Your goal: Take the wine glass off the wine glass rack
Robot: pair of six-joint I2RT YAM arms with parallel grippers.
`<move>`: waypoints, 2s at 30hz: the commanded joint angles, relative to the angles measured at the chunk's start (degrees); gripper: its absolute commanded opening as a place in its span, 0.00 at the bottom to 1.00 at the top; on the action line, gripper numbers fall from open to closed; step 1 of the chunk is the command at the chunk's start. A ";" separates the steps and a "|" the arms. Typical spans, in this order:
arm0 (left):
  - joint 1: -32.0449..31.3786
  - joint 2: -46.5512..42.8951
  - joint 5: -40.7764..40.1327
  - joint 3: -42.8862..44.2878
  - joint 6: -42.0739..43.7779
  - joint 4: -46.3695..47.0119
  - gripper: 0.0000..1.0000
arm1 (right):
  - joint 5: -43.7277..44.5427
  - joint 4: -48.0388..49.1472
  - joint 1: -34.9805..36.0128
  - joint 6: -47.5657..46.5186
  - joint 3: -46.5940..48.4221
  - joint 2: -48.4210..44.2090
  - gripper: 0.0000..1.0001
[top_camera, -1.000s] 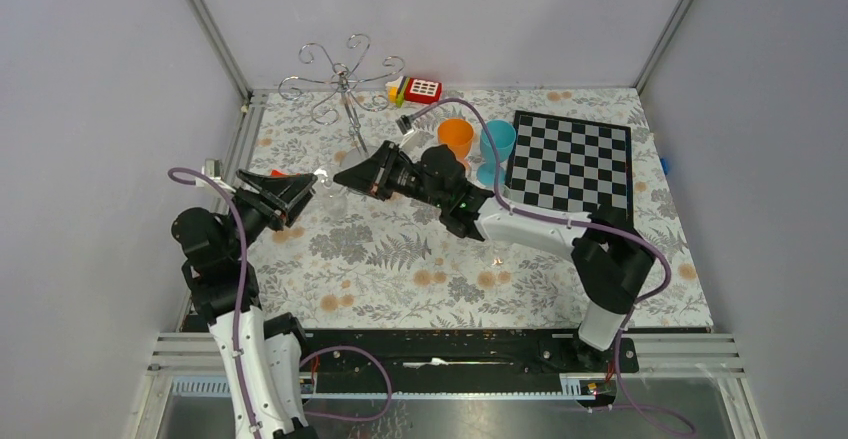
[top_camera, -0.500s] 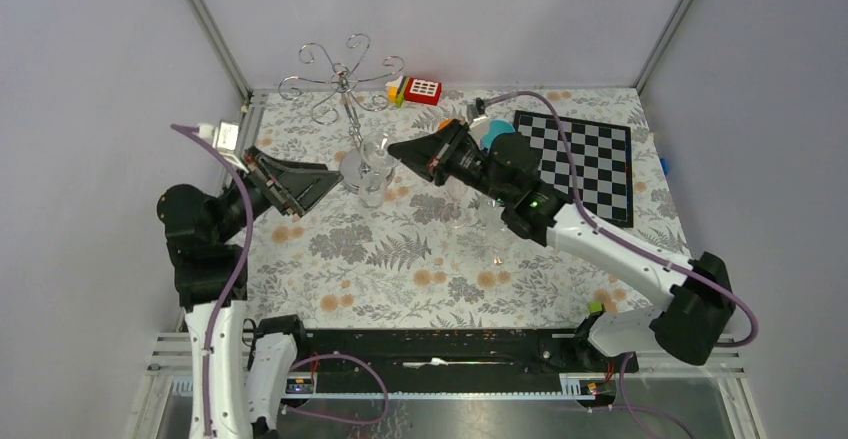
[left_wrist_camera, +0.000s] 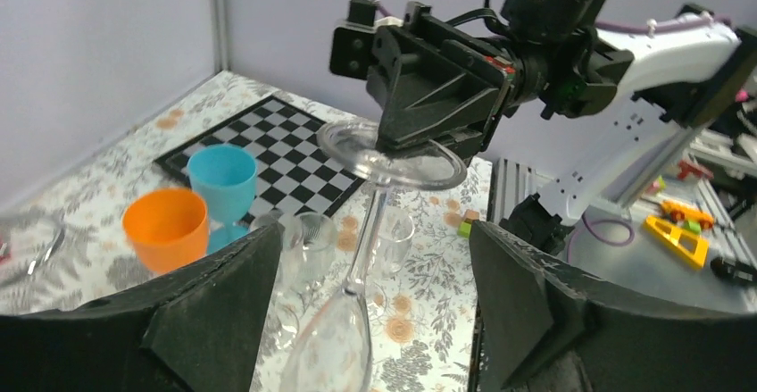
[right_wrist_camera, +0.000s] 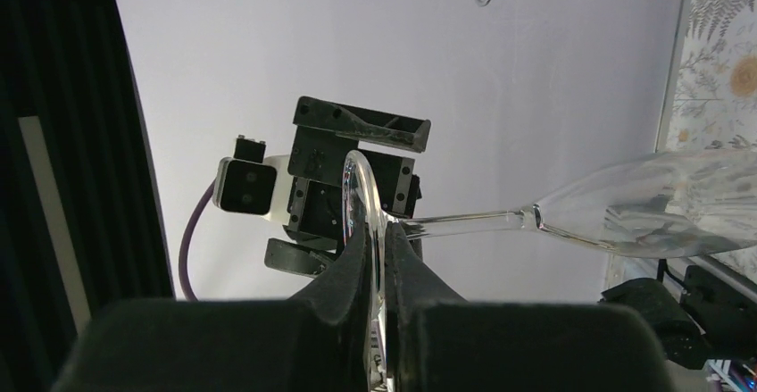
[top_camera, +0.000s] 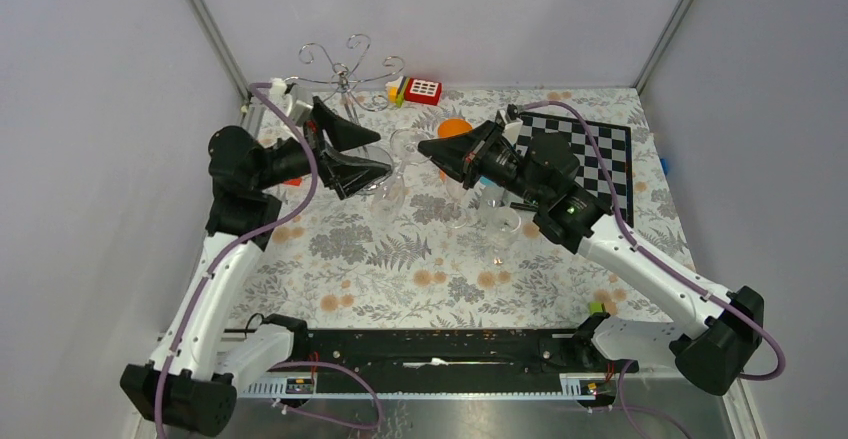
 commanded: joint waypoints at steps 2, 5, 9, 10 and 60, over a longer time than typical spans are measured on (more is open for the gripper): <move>-4.96 5.66 6.40 6.96 9.48 6.00 0.80 | -3.91 3.65 -0.92 4.32 0.11 -2.42 0.00; -5.82 8.51 7.55 9.37 11.95 2.81 0.68 | -5.42 5.65 -1.00 6.02 -0.44 -1.98 0.00; -6.00 11.72 9.82 11.99 12.23 -0.14 0.55 | -7.17 9.47 -1.16 8.41 -0.84 -0.77 0.00; -6.08 12.24 10.40 12.06 12.18 -0.62 0.54 | -7.39 10.10 -1.16 8.74 -0.97 -0.66 0.00; -9.36 12.29 -37.59 9.67 -26.05 31.17 0.00 | 8.25 11.15 -2.17 -19.33 -13.49 -19.71 0.91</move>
